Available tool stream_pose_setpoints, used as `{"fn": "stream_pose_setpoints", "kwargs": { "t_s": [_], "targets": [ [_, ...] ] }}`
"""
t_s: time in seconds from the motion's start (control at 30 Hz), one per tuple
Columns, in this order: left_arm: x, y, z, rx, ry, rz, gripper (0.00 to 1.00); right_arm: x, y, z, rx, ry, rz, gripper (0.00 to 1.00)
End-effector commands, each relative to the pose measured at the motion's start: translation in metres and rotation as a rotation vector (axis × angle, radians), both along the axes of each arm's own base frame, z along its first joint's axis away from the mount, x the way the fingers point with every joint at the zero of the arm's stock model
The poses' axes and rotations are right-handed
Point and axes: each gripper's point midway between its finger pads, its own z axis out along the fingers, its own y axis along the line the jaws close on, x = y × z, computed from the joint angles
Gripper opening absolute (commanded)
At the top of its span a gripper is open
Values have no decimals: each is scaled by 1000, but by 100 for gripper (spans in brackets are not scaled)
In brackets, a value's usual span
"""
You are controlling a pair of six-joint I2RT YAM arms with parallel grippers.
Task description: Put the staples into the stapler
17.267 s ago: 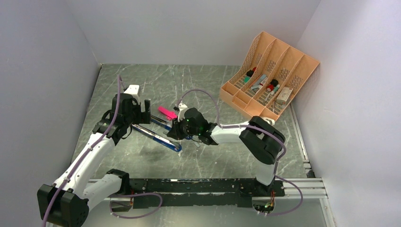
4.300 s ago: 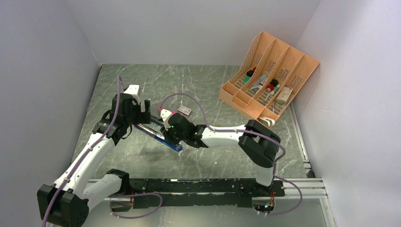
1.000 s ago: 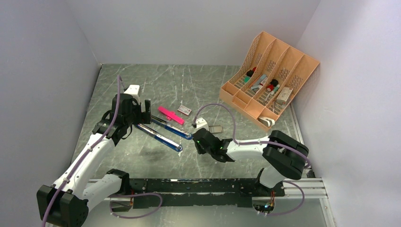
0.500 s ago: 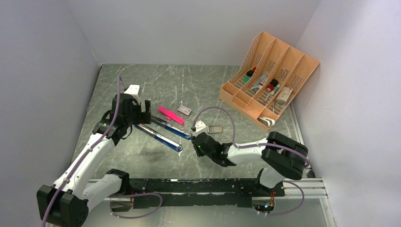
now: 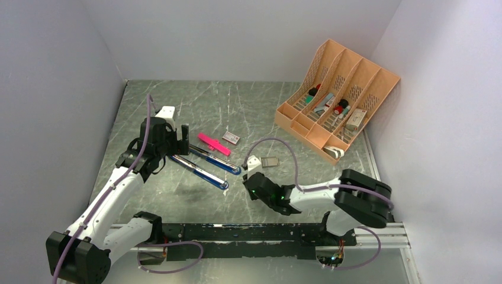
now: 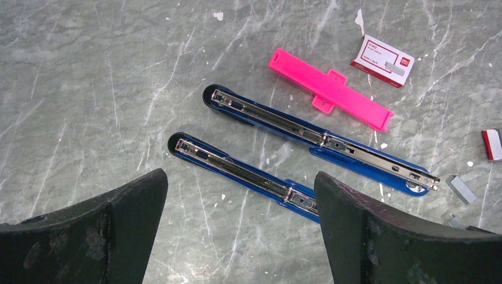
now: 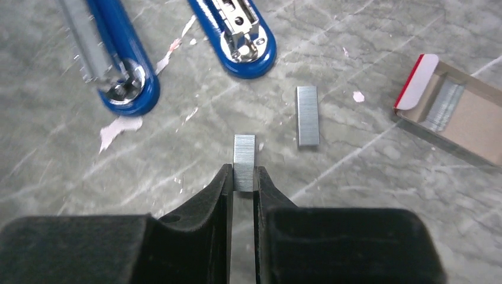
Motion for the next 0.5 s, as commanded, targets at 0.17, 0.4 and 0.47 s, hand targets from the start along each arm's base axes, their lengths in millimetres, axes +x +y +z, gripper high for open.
{"fn": "stream_pose_setpoints", "kwargs": {
  "t_s": [0.17,0.4,0.47],
  "targets": [
    [1,-6,5,-13,-27,-28,98,-25,67,89,185,-238,452,0],
    [1,-6,5,-14,-25,-30,98,-55,130,50,214,-188,766,0],
    [1,-6,5,-14,-25,-29,98,-57,140,43,216,-183,796,0]
  ]
}}
